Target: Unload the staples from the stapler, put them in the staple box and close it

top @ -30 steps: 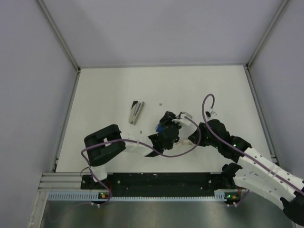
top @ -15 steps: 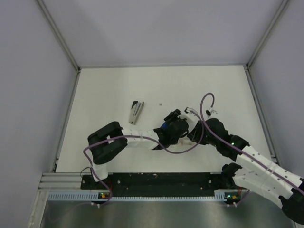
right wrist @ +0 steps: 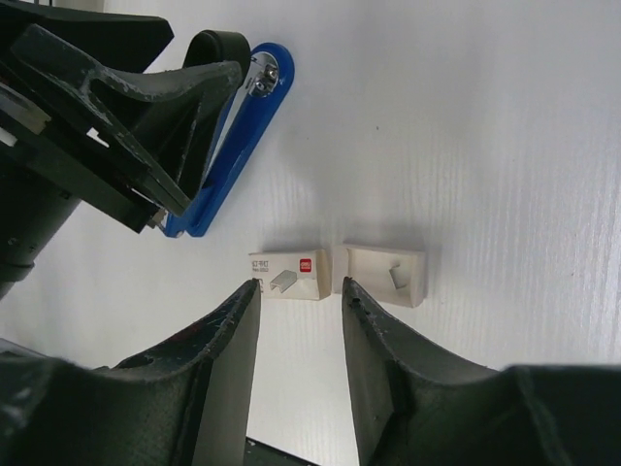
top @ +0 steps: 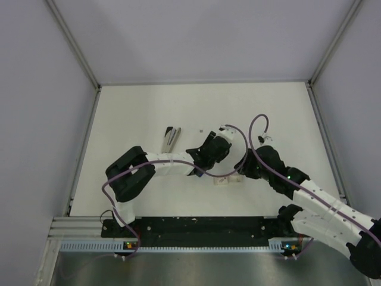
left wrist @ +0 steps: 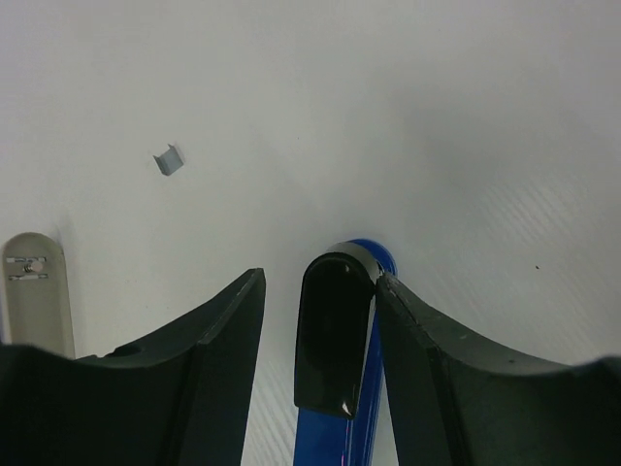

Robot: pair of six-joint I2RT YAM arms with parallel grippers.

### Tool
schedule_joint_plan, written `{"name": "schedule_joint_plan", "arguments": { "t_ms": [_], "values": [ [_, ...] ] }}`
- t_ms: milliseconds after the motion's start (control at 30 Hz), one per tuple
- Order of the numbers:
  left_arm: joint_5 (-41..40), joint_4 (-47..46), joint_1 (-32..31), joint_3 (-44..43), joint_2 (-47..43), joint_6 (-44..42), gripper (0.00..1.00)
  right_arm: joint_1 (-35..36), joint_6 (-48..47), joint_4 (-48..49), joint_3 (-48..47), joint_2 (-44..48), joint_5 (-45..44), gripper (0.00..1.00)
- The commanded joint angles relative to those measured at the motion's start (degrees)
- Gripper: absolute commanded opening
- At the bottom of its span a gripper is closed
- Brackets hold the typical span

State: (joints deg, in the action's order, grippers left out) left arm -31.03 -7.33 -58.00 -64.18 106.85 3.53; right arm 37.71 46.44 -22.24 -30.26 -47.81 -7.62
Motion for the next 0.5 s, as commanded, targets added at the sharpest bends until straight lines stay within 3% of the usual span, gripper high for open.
{"name": "schedule_joint_plan", "arguments": {
  "t_ms": [0,267,467],
  "values": [
    [7.5,2.4,3.6,0.0,-6.6,6.1,0.55,-0.6,-1.3,3.7,-1.6,-0.6,0.6,0.41],
    [24.7,4.8,9.2,5.4,-15.2,8.8,0.56,-0.9,-2.5,3.4,-2.5,-1.2,1.4,0.46],
    [35.8,7.1,10.7,6.6,-14.7,9.6,0.58,-0.9,-2.6,3.3,-2.0,-0.8,2.2,0.47]
  ]
}}
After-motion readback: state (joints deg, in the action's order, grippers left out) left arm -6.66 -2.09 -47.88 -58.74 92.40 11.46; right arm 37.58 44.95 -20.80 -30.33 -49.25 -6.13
